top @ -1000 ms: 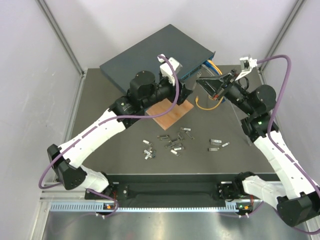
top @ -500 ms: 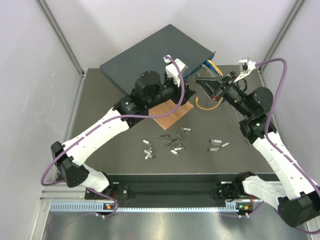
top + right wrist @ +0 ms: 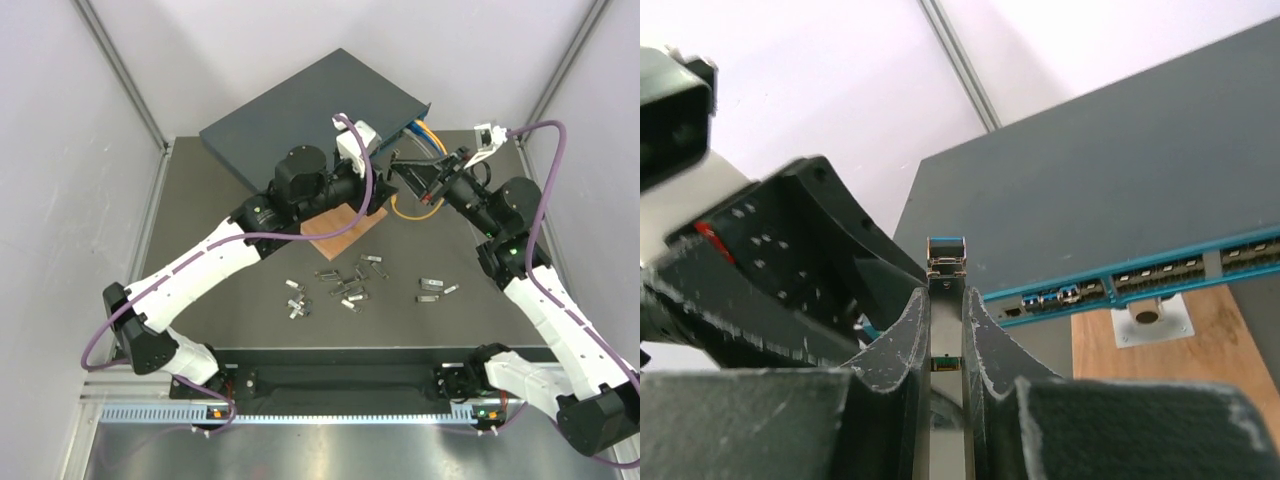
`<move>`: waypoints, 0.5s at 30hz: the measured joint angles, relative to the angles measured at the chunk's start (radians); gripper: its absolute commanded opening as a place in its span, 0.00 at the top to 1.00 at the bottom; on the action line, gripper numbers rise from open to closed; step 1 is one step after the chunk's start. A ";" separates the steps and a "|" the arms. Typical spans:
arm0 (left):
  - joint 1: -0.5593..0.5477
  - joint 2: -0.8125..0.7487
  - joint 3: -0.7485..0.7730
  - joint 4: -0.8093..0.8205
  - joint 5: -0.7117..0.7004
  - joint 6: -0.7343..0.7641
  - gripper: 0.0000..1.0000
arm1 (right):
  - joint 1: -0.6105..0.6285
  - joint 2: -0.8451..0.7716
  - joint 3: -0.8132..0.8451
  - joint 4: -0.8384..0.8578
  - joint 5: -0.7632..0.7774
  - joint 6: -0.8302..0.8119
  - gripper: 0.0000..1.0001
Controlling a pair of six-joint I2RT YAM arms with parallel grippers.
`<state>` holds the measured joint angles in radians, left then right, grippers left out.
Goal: Insert the plug into the switch port
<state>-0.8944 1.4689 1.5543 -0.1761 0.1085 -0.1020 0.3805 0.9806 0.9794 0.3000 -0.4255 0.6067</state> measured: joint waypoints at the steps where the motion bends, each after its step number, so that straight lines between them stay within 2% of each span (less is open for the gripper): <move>1: 0.000 0.002 0.006 0.001 -0.006 0.000 0.53 | 0.003 0.000 -0.005 -0.001 -0.001 0.004 1.00; 5: 0.000 0.009 0.018 0.006 -0.020 -0.002 0.63 | 0.016 -0.005 -0.023 -0.001 -0.005 0.014 1.00; 8: -0.003 0.011 0.018 0.003 -0.016 -0.006 0.82 | 0.017 -0.011 -0.037 0.004 -0.002 0.019 1.00; 10: -0.005 0.013 0.018 0.000 -0.022 -0.003 1.00 | 0.017 -0.014 -0.039 0.001 0.003 0.019 1.00; 12: -0.004 0.013 0.018 0.000 -0.021 0.002 1.00 | 0.017 -0.016 -0.039 -0.001 0.010 0.020 0.98; 15: -0.004 0.013 0.018 -0.001 -0.024 0.019 1.00 | 0.017 -0.019 -0.039 -0.008 0.009 0.023 0.60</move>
<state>-0.8982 1.4818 1.5723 -0.1768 0.0845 -0.0826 0.3973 0.9619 0.9405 0.2924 -0.4164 0.6300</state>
